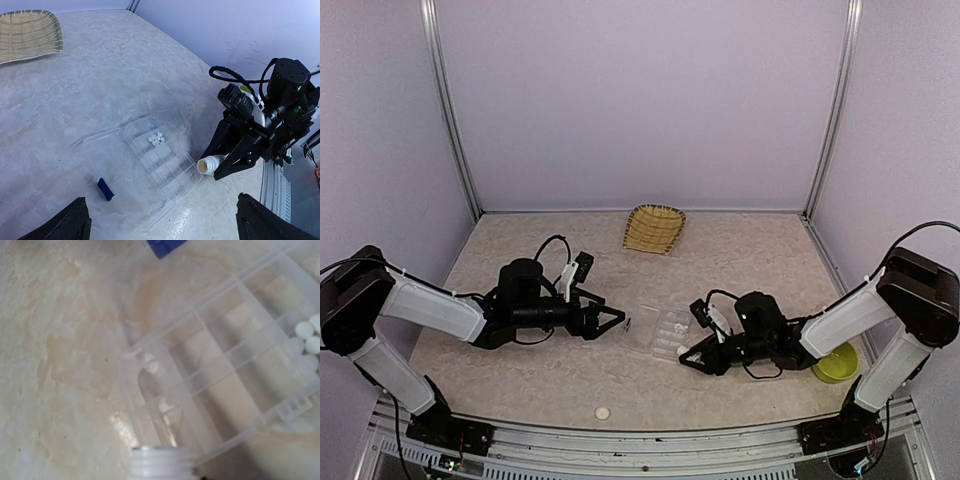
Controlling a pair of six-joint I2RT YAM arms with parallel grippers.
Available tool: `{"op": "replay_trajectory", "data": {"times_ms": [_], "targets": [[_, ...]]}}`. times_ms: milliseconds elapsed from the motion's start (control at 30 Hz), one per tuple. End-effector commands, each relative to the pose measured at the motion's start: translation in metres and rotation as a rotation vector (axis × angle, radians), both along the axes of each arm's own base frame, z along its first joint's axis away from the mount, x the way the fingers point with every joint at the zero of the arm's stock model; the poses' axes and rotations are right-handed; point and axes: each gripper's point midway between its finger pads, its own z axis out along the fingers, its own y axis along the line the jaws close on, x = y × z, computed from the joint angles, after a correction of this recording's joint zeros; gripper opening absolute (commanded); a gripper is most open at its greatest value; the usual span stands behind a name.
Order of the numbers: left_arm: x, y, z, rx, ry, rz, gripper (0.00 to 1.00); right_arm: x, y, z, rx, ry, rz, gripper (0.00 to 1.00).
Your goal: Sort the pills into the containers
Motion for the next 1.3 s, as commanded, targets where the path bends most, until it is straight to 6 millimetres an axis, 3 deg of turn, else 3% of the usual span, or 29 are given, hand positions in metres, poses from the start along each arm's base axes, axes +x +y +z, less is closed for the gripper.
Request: {"op": "replay_trajectory", "data": {"times_ms": [0,1267], "targets": [[0.0027,-0.0034,0.0048,-0.008,-0.012,-0.011,0.99,-0.0009,-0.0104,-0.0117,-0.079,0.029,-0.013,0.08],[0.0024,-0.0048,0.0025,-0.004,-0.002,-0.017,0.99,0.0005,-0.0128,-0.0094,-0.205,0.05,0.023,0.08]]}}
